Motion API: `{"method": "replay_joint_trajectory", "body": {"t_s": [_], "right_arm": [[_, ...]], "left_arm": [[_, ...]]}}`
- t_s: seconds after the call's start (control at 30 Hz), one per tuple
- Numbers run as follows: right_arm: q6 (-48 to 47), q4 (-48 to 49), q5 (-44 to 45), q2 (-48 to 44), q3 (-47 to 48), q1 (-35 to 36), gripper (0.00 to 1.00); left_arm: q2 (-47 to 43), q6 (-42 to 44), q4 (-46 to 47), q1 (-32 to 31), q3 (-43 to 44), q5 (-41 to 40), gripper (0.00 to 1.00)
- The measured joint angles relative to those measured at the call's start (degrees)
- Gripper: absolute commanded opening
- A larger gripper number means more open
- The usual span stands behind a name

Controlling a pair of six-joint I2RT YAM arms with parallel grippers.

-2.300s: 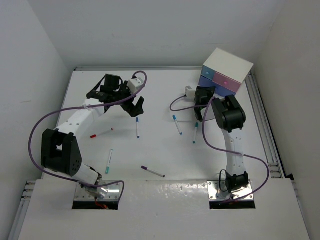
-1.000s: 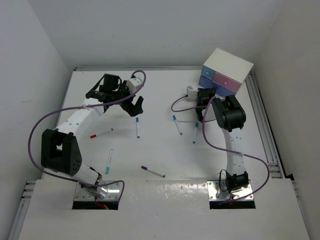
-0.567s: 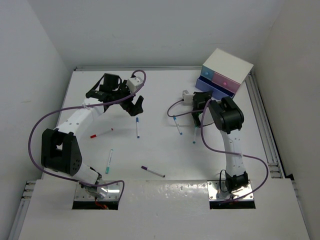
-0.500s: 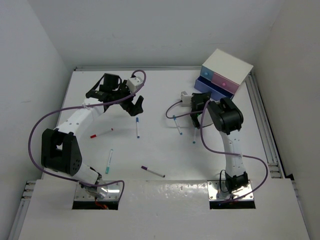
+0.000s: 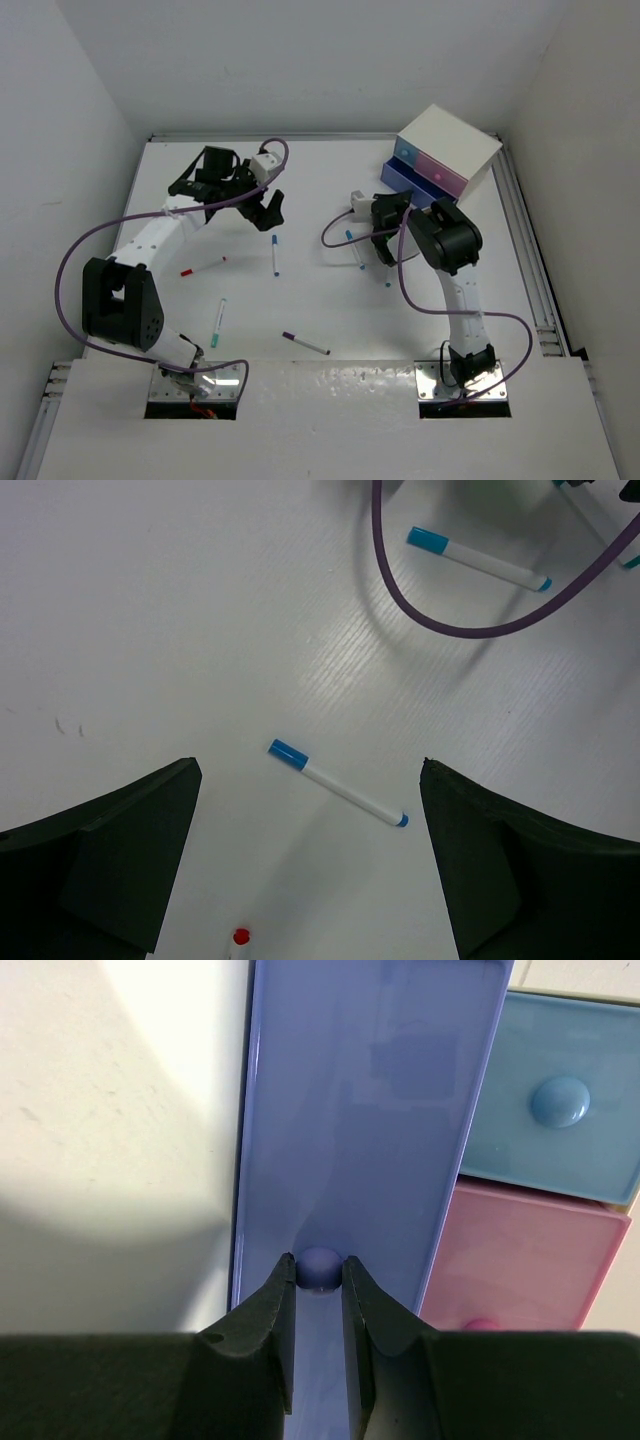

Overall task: Sort the stationery into containers
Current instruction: Open the drawer in the storage box.

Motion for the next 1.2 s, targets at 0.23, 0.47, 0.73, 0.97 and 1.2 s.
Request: {"method": "replay_joint_trajectory", "body": {"t_s": [0.23, 0.47, 0.73, 0.97, 1.2], "right_arm": [[1.7, -2.2, 0.7, -1.0, -0.1, 1.1, 0.00], [2.0, -3.4, 1.1, -1.2, 0.1, 1.5, 0.00], [2.0, -3.4, 1.2, -1.2, 0.1, 1.7, 0.00], [2.2, -3.5, 1.3, -1.2, 0.2, 1.7, 0.00], [2.2, -3.8, 1.4, -1.2, 0.4, 1.8, 0.00]], "left_arm": [[0.0, 0.0, 0.0, 0.3, 0.0, 0.6, 0.98], [0.0, 0.0, 0.1, 0.7, 0.0, 1.1, 0.98], [7.5, -2.3, 1.4, -1.1, 11.5, 2.9, 0.91], [21.4, -9.4, 6.5, -8.6, 26.9, 3.8, 0.70], [35.6, -19.4, 14.3, -13.7, 38.9, 8.2, 0.45]]}}
